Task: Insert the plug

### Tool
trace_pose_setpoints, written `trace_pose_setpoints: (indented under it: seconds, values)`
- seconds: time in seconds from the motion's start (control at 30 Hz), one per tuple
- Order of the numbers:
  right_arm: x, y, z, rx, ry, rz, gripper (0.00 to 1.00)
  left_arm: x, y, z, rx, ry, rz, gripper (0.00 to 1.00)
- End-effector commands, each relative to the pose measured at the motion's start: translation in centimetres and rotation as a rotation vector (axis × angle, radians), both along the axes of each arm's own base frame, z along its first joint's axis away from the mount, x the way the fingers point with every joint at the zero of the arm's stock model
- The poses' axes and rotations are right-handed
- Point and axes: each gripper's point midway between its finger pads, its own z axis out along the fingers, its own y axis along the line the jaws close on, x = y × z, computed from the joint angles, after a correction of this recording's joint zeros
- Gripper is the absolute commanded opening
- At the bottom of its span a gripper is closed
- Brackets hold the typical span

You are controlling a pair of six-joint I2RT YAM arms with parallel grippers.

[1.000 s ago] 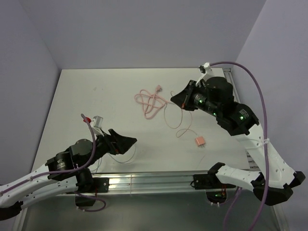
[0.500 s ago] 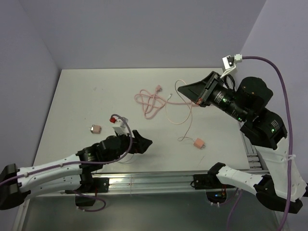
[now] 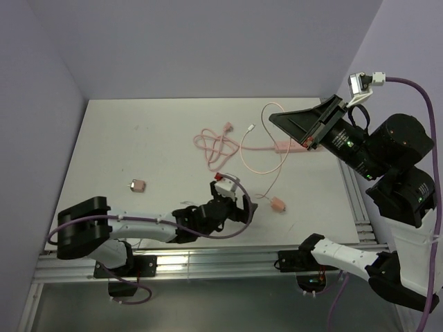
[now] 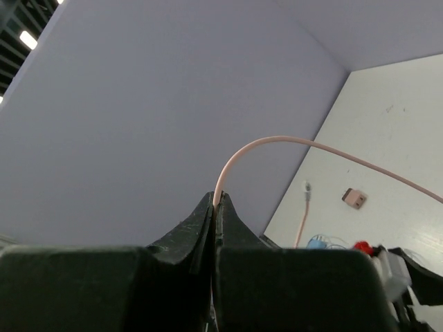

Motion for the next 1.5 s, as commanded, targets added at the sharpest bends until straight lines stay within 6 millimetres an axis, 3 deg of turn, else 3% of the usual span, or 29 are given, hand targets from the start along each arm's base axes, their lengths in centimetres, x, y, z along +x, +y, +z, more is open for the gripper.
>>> trace_pose_setpoints:
  seconds: [0.0, 0.03, 0.13, 0.3, 0.33, 0.4, 0.43, 0.47, 0.6, 0.67, 0.7, 0.73, 0.77, 0.87, 1.0, 1.1, 1.2, 1.27, 1.47]
  values:
    - [-0.6, 0.4, 0.8, 0.035, -0.024, 0.037, 0.0, 1.6, -2.7, 5.8, -0.005, -0.269, 0.101, 1.0]
    - [-0.5, 0.4, 0.4, 0.03, -0.017, 0.036, 0.0, 1.6, -3.5, 4.5, 0.041, -0.29, 0.098, 1.0]
    - [-0.7, 0.4, -0.2, 0.024, -0.01, 0.042, 0.0, 2.2, -5.8, 5.0, 0.084, -0.343, 0.079, 0.99]
    - [-1.3, 0.0, -0.9, -0.007, -0.007, 0.047, 0.0, 3.0, -7.2, 4.6, 0.137, -0.336, 0.095, 0.93]
    - [-1.7, -0.3, -1.0, -0.011, -0.011, 0.043, 0.0, 3.8, -7.6, 5.3, 0.127, -0.322, 0.113, 0.77]
    - [-1.9, -1.0, -1.8, -0.043, -0.012, 0.021, 0.0, 4.4, -7.7, 4.7, 0.153, -0.267, 0.08, 0.46]
    - [-1.6, -1.3, -2.4, -0.064, -0.002, -0.004, 0.0, 3.5, -8.6, 4.9, 0.157, -0.232, -0.016, 0.04]
    - [-1.4, -1.6, -3.0, -0.084, 0.002, -0.023, 0.0, 3.6, -8.6, 5.2, 0.155, -0.213, -0.036, 0.0]
    - [-1.1, -3.2, -7.2, -0.214, 0.025, -0.092, 0.06, 3.9, -6.5, 8.4, 0.124, -0.217, -0.032, 0.0]
    - [-1.4, -3.8, -8.2, -0.242, 0.006, -0.1, 0.16, 4.2, -5.2, 9.3, 0.121, -0.202, 0.017, 0.0]
    - [-2.2, -4.5, -8.2, -0.235, -0.021, -0.104, 0.27, 4.6, -4.1, 9.0, 0.163, -0.19, 0.037, 0.0]
    - [-2.0, -4.4, -9.8, -0.264, -0.004, -0.104, 0.42, 4.5, -3.5, 10.3, 0.146, -0.2, 0.04, 0.0]
    - [-2.1, -4.7, -10.8, -0.292, 0.003, -0.109, 0.63, 4.6, -3.1, 10.8, 0.144, -0.201, 0.04, 0.0]
    - [-2.0, -5.6, -14.1, -0.366, 0.054, -0.137, 0.91, 3.7, -2.4, 13.2, 0.102, -0.171, 0.005, 0.0]
    - [-0.9, -6.9, -19.8, -0.504, 0.183, -0.207, 0.96, 2.5, -1.9, 15.7, 0.061, -0.069, -0.066, 0.0]
    - [-0.5, -7.3, -24.4, -0.597, 0.242, -0.217, 0.96, 1.2, -1.8, 18.8, 0.01, -0.022, -0.109, 0.0]
    - [-0.6, -7.8, -26.6, -0.639, 0.25, -0.224, 0.97, 0.4, -1.2, 19.9, -0.009, 0.018, -0.124, 0.01]
    - [-1.0, -7.8, -27.0, -0.642, 0.242, -0.209, 0.96, 0.1, -0.6, 20.3, -0.022, 0.035, -0.119, 0.0]
    - [-1.5, -7.4, -28.6, -0.647, 0.244, -0.164, 0.9, -1.4, 1.4, 24.7, -0.156, -0.03, -0.162, 0.01]
